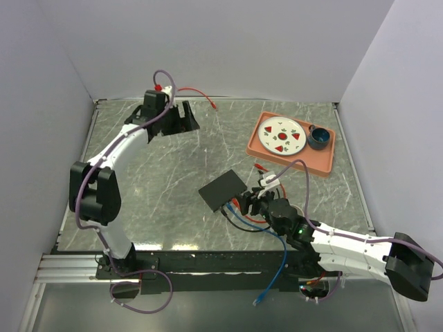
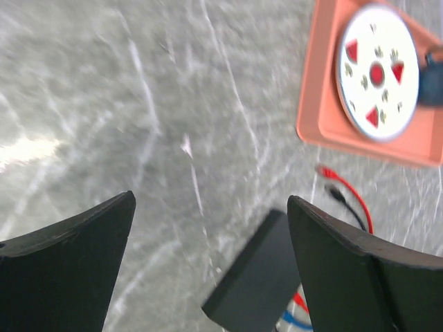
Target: Insert the plug into the switch port
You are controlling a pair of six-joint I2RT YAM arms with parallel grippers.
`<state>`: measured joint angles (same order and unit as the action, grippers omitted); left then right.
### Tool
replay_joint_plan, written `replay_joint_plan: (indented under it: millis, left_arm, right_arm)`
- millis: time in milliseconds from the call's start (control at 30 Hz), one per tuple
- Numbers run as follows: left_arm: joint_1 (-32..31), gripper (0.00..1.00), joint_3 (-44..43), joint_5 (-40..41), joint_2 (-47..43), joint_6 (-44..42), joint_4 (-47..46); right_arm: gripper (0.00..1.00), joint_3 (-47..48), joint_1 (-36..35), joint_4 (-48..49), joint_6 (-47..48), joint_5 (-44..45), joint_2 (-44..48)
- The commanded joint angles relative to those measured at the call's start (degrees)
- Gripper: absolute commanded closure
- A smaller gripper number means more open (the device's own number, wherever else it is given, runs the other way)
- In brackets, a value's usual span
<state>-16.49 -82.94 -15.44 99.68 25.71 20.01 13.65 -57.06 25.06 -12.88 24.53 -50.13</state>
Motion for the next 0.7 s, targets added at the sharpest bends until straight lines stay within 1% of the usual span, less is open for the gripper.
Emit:
replay_joint_plan:
  millis: [0,133,233,400,600,633,667]
  left_arm:
    - [4.08,0.03,-5.56,-1.52,2.80,1.53,0.64]
    - [7.52,0.03,-8.29,0.06,6.22,3.73,-0.58]
    - [9.54,0.03,-12.50,1.90,9.90,4.69,0.90]
    - [12.97,0.03,-22.61,5.85,16.15,4.17,4.42]
    - [15.26,0.03,-30.69,10.95,23.36,3.56,4.86]
    - [15.35,0.03,-32.10,12.70,25.63,3.38,5.39]
    - [15.52,0.03,-34.98,13.33,26.87,2.68,6.00]
  right_arm:
    - [0.27,4.10,0.45,-2.38,-1.52,-0.27,0.65]
    - [0.26,5.86,0.90,-4.75,-2.23,-1.77,-1.19]
    - [0.25,7.44,1.07,-7.04,-2.41,-2.12,-2.34]
    - [0.24,9.90,1.33,-11.17,-3.55,-0.72,-4.01]
    - [0.24,10.34,2.04,-11.44,-3.99,-1.68,-5.77]
    - [0.24,10.43,2.13,-11.52,-3.90,-1.77,-6.03]
    - [0.24,10.61,2.21,-11.61,-3.90,-1.94,-6.12]
